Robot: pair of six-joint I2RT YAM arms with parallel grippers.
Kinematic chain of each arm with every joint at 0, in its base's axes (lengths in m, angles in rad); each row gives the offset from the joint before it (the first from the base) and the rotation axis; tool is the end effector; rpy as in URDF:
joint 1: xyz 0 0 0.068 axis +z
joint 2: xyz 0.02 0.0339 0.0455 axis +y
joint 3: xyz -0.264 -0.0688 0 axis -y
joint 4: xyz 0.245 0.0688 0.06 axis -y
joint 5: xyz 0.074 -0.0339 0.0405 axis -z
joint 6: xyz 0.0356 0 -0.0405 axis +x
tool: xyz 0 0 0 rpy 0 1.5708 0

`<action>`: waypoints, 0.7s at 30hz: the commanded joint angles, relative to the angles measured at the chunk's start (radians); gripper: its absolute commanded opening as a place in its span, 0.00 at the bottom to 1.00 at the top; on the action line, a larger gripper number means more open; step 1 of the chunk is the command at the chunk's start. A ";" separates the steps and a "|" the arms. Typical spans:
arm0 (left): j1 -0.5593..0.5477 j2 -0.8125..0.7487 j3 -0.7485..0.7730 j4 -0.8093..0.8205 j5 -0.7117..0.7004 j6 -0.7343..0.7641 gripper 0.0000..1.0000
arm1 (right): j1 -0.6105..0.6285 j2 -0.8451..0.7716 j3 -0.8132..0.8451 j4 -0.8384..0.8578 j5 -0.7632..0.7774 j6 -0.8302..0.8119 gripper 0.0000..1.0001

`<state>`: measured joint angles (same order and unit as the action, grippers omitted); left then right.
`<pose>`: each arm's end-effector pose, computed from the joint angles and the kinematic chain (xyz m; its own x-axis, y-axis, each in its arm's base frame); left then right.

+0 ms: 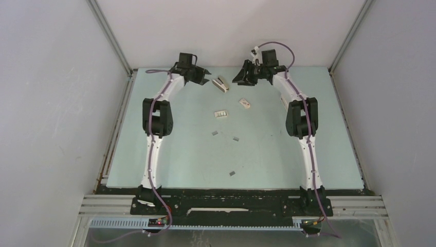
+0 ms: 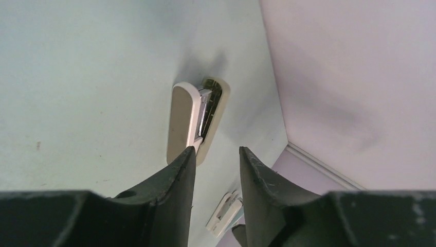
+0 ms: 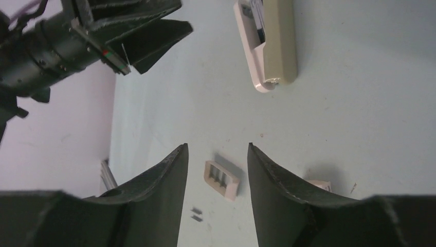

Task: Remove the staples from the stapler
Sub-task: Move the stapler to the center of the board.

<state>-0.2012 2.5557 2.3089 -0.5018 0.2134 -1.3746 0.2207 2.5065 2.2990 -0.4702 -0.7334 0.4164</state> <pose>0.5589 -0.1217 0.1838 -0.4707 -0.8823 -0.0014 -0.5864 0.3140 -0.7467 0.5440 0.1465 0.2154 -0.8311 0.1215 -0.5427 -0.3666 0.6141 0.6989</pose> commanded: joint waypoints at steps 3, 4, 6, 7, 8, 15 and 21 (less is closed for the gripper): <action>0.049 -0.048 -0.012 0.040 -0.024 0.057 0.27 | -0.026 -0.006 -0.002 0.131 0.011 0.170 0.40; 0.051 -0.031 0.003 0.062 -0.025 0.040 0.21 | -0.031 -0.010 -0.006 0.136 0.003 0.175 0.33; 0.052 0.016 0.053 0.089 -0.032 -0.011 0.11 | -0.040 -0.020 -0.019 0.149 -0.016 0.184 0.29; 0.051 0.040 0.080 0.100 -0.035 -0.043 0.09 | -0.047 -0.025 -0.027 0.156 -0.026 0.191 0.26; 0.050 0.065 0.101 0.112 -0.039 -0.079 0.06 | -0.054 -0.032 -0.039 0.166 -0.034 0.200 0.25; 0.017 0.172 0.156 0.185 -0.079 -0.272 0.00 | -0.095 -0.078 -0.098 0.207 -0.075 0.243 0.24; -0.017 0.209 0.178 0.191 -0.078 -0.346 0.00 | -0.109 -0.122 -0.147 0.249 -0.104 0.274 0.24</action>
<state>-0.1902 2.7647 2.4023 -0.3317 0.1600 -1.6432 0.1188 2.4950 2.1677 -0.2928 -0.7956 0.6479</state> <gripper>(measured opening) 0.006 0.238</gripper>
